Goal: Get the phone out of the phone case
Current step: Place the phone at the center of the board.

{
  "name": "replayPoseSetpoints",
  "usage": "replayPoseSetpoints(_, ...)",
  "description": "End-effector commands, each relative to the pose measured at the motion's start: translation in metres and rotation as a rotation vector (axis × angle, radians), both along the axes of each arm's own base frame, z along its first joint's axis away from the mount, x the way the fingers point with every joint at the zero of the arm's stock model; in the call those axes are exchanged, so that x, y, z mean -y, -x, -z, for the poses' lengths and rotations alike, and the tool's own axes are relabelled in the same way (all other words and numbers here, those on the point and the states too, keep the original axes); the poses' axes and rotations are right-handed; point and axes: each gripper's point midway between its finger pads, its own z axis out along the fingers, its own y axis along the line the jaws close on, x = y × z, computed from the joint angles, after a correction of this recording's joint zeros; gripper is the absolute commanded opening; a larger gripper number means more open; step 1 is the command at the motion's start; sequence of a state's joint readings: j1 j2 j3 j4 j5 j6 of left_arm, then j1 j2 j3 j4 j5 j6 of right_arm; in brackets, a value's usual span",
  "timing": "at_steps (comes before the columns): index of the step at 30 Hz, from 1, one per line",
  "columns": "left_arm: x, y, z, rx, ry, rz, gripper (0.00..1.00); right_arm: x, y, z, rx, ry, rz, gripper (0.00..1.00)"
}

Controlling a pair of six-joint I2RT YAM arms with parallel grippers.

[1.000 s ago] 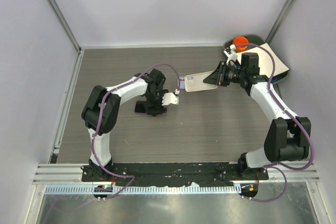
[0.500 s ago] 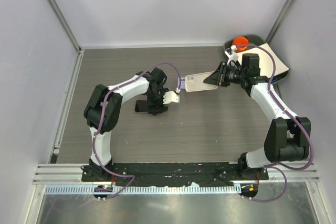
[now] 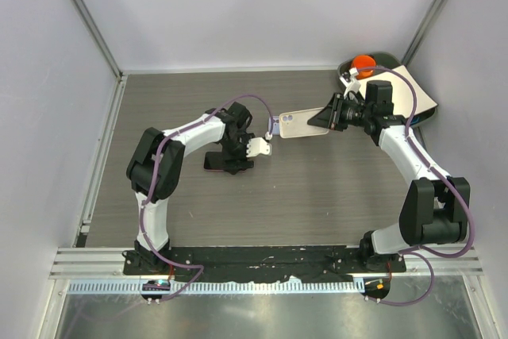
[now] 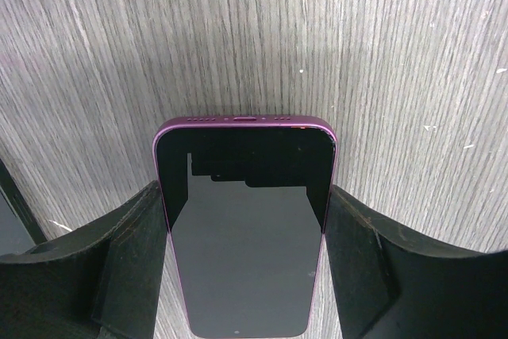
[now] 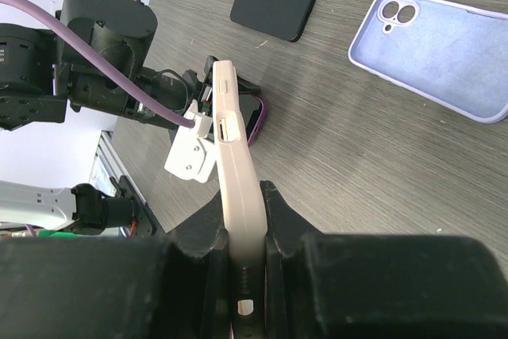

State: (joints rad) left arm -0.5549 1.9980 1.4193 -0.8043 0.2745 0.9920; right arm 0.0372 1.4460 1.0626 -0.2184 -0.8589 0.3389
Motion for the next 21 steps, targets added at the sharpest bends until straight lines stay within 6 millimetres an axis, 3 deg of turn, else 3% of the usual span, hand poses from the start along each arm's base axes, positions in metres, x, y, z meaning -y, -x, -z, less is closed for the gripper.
replayPoseSetpoints(1,-0.0202,0.0077,0.0172,-0.041,-0.076,-0.053,0.20,-0.0009,0.0001,-0.0261,0.095,-0.021,-0.013,0.01)
replayPoseSetpoints(8,-0.0231,0.0074,0.0184,-0.034,-0.085,-0.071,0.38,-0.0005,0.0003,-0.0275,0.098,-0.022,-0.013,0.01)
replayPoseSetpoints(9,-0.0235,0.0081,0.0192,-0.037,-0.086,-0.074,0.44,0.0000,0.0000,-0.0279,0.099,-0.022,-0.011,0.01)
replayPoseSetpoints(11,-0.0232,0.0087,0.0190,-0.039,-0.083,-0.075,0.46,0.0006,0.0002,-0.0278,0.099,-0.022,-0.010,0.01)
replayPoseSetpoints(12,-0.0227,0.0092,0.0190,-0.039,-0.083,-0.077,0.55,0.0011,0.0002,-0.0284,0.099,-0.023,-0.008,0.01)
replayPoseSetpoints(13,-0.0225,0.0093,0.0190,-0.042,-0.079,-0.077,0.56,0.0005,0.0002,-0.0290,0.100,-0.023,-0.009,0.01)
replayPoseSetpoints(14,-0.0226,0.0089,0.0191,-0.039,-0.079,-0.078,0.73,0.0011,0.0002,-0.0284,0.099,-0.023,-0.008,0.01)
replayPoseSetpoints(16,-0.0224,0.0088,0.0191,-0.039,-0.078,-0.082,0.75,0.0005,0.0004,-0.0295,0.102,-0.023,-0.009,0.01)
replayPoseSetpoints(17,-0.0226,0.0091,0.0193,-0.041,-0.080,-0.082,0.95,0.0016,0.0001,-0.0289,0.100,-0.023,-0.006,0.01)
replayPoseSetpoints(21,-0.0223,0.0081,0.0194,-0.030,-0.079,-0.079,0.99,0.0015,0.0005,-0.0288,0.098,-0.024,-0.007,0.01)
